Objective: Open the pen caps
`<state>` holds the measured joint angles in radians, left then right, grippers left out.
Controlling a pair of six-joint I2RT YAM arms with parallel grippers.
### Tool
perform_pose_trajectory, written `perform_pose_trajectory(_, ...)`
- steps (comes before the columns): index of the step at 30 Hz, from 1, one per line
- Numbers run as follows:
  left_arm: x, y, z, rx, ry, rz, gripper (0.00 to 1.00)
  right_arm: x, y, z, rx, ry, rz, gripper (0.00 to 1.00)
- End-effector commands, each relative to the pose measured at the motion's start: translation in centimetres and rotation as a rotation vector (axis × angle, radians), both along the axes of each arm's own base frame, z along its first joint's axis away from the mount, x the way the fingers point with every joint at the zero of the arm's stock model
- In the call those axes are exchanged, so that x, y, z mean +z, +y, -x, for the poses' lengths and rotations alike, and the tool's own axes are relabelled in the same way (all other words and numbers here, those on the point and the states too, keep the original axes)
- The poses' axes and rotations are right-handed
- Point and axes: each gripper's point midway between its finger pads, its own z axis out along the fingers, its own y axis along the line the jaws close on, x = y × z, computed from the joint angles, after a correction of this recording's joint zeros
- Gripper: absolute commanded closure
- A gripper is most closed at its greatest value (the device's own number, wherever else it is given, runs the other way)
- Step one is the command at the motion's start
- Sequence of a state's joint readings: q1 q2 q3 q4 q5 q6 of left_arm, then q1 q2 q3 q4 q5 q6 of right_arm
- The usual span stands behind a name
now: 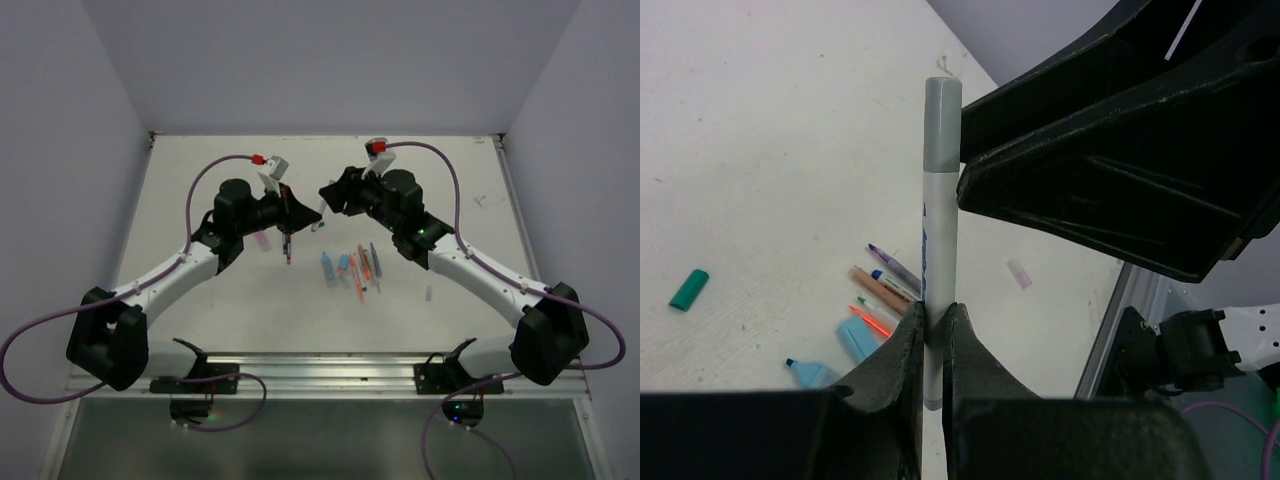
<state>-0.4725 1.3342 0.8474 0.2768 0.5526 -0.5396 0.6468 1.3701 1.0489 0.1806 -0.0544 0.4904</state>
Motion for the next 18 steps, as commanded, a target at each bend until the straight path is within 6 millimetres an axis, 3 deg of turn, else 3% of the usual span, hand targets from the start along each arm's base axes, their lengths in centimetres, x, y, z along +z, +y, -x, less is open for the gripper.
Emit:
perform_pose_trajectory(1, 2.0, -0.4, 1.2, -0.051, -0.048, 0.053, 1.0, 2.8, -0.1, -1.2, -0.037, -0.063, -0.041, 0.55)
perform_pose_trajectory(8, 2.6, -0.4, 1.7, -0.065, -0.068, 0.068, 1.0, 2.6, -0.1, -1.5, -0.044, -0.064, -0.037, 0.55)
perform_pose_trajectory(18, 1.6, -0.5, 2.4, -0.091, -0.05, 0.067, 1.0, 3.2, 0.3, -1.4, -0.015, -0.079, -0.059, 0.56)
